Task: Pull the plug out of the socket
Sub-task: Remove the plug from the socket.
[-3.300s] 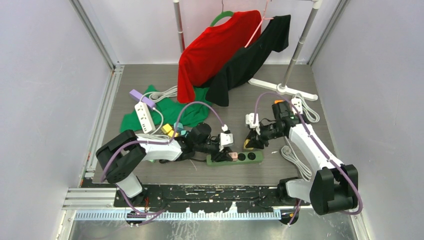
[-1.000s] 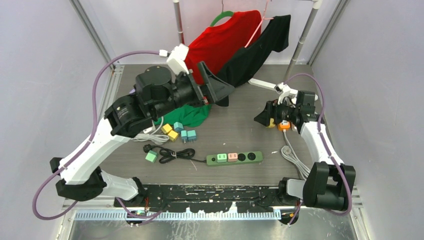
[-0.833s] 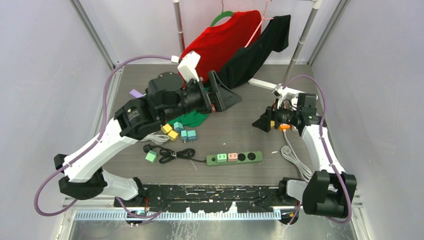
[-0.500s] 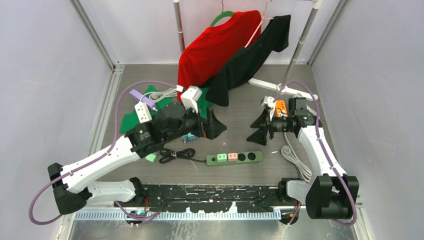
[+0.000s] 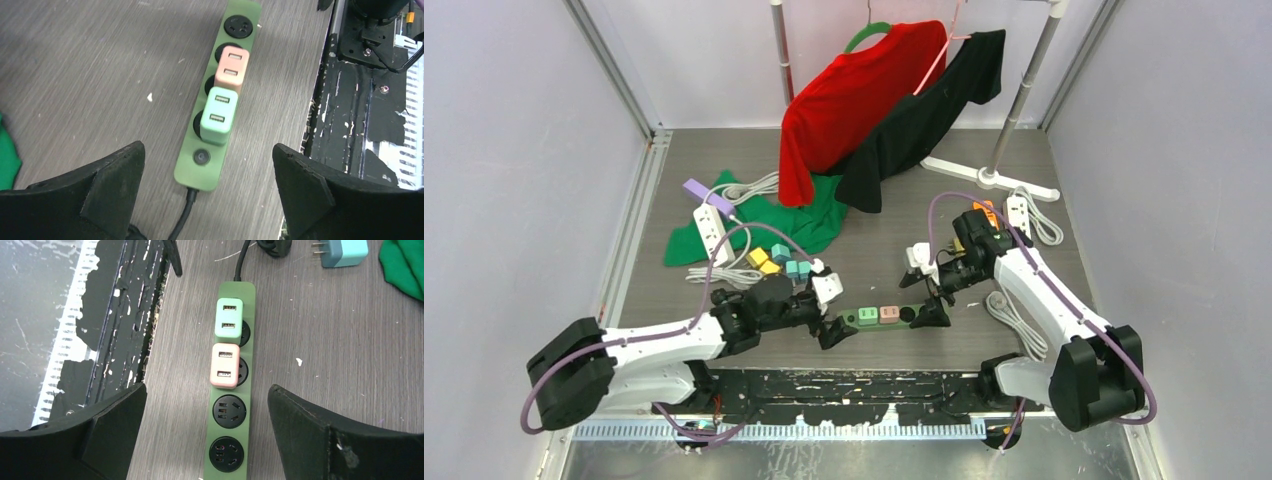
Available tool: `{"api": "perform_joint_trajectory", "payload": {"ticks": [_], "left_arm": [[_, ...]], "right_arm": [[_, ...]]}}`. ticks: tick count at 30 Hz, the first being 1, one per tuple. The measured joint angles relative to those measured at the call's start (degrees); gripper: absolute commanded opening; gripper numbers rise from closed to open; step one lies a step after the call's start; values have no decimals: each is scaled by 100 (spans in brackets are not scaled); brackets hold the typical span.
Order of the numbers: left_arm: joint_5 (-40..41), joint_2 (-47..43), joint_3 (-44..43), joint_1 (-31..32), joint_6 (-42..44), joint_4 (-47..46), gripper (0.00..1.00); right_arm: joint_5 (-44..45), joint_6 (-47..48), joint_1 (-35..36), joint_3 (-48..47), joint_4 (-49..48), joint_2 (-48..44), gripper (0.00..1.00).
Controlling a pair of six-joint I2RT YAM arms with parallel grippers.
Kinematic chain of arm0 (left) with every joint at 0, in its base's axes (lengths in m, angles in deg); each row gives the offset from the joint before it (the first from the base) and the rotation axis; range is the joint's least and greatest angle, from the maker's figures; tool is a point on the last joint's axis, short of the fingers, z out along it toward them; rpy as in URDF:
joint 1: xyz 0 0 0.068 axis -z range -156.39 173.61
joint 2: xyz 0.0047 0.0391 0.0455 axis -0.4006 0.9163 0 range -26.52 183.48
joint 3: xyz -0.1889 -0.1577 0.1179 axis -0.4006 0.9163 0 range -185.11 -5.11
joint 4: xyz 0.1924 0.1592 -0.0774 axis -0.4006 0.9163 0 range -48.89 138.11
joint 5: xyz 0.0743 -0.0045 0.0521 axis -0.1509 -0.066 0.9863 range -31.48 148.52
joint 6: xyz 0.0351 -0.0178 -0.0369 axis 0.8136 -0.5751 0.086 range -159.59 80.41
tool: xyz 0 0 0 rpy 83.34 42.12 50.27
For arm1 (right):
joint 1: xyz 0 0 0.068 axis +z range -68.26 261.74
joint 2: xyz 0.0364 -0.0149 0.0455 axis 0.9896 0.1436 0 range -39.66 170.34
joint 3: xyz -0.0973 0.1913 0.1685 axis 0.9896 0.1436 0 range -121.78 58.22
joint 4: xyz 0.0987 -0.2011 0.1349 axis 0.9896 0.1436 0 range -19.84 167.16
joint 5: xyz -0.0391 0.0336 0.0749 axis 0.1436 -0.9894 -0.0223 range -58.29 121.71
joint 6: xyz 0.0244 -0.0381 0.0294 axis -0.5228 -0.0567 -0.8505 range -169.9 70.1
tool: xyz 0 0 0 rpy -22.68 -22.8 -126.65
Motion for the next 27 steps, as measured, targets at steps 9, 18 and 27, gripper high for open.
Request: {"api": "perform_joint_trajectory", "payload": {"ticks": [9,18,27], "left_arm": [[-407,1001,-74,0,540,-1355,90],[-455,1952,20,0,822,-2319,62],[-452,2671,398,0,586,-3469,55]], "right_arm": [[420,-654,651,264,-896,2,88],[839,-1523,1185,420,-1832,240,74],[1185,-1731,1440,420,-2028,566,58]]}}
